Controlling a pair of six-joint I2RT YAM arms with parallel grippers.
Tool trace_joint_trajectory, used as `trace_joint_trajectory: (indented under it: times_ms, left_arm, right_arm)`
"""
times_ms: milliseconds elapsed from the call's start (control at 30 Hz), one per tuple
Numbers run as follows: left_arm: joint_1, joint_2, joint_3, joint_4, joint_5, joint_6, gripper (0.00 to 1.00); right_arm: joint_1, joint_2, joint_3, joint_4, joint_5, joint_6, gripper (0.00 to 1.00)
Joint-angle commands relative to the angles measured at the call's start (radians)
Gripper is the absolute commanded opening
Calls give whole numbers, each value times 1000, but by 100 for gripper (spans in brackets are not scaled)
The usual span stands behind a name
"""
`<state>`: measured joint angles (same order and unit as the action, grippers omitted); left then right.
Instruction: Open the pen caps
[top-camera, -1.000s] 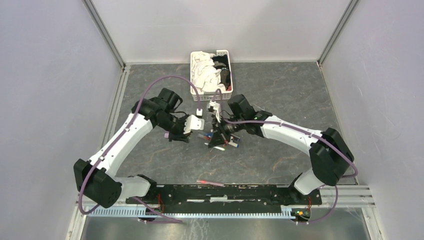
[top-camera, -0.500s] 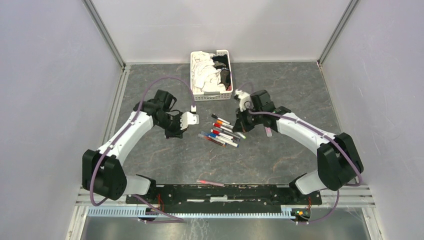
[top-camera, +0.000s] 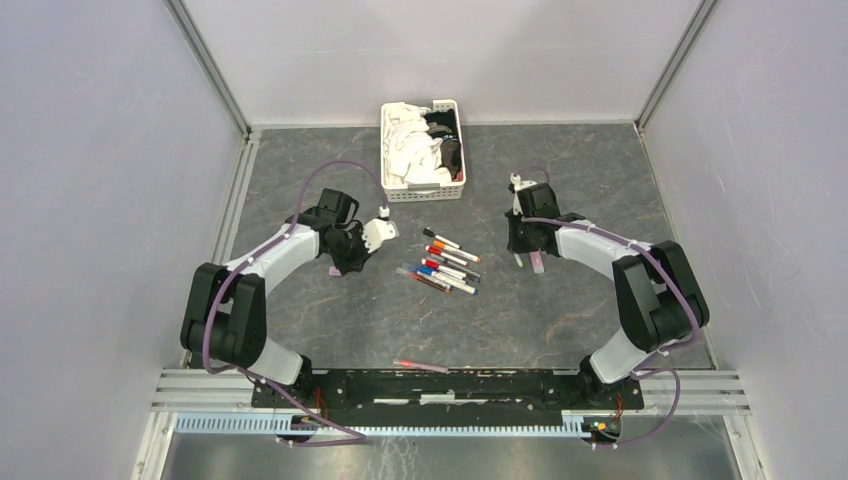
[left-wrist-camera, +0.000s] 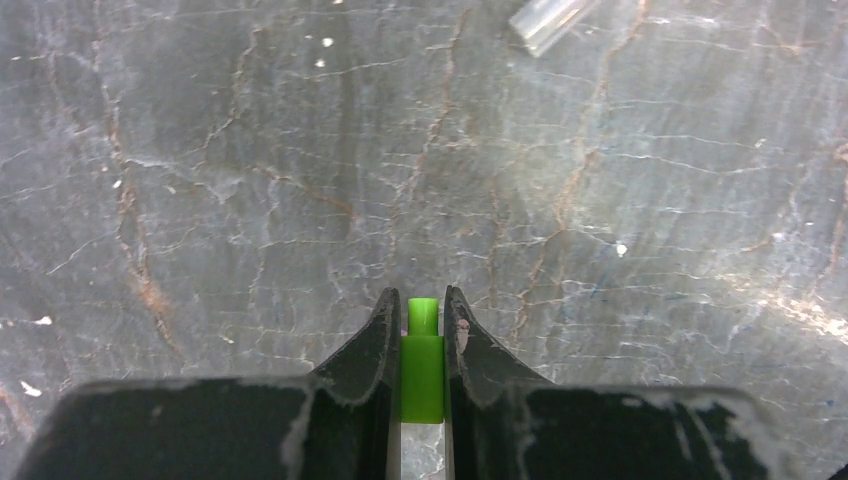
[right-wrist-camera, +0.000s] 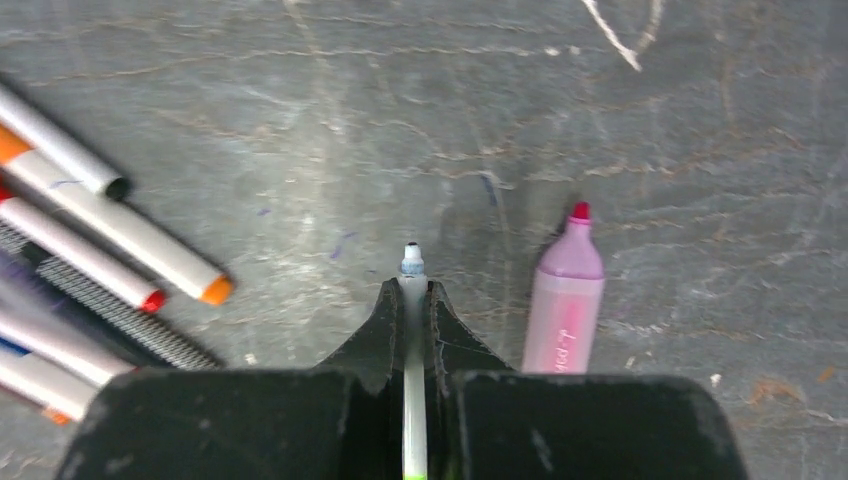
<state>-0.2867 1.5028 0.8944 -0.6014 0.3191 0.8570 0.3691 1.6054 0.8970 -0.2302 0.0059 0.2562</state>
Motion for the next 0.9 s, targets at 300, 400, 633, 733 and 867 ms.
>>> trace_joint_trajectory:
  times_ms: [300, 400, 633, 733, 867]
  left_arm:
    - [41, 42, 13, 76, -13, -69, 13]
    - [42, 56, 7, 86, -10, -71, 19]
    - [41, 78, -9, 93, 3, -66, 24]
    - [41, 74, -8, 92, 6, -66, 24]
    - [42, 61, -7, 79, 16, -63, 25]
  right_arm:
    - [-120, -24, -143, 70, 194, -8, 0]
    - [-155, -50, -160, 61, 226, -25, 0]
    - [-187, -102, -202, 60, 207, -41, 0]
    - [-180, -76, -204, 55, 173, -37, 0]
    - [-155, -69, -233, 48, 183, -14, 0]
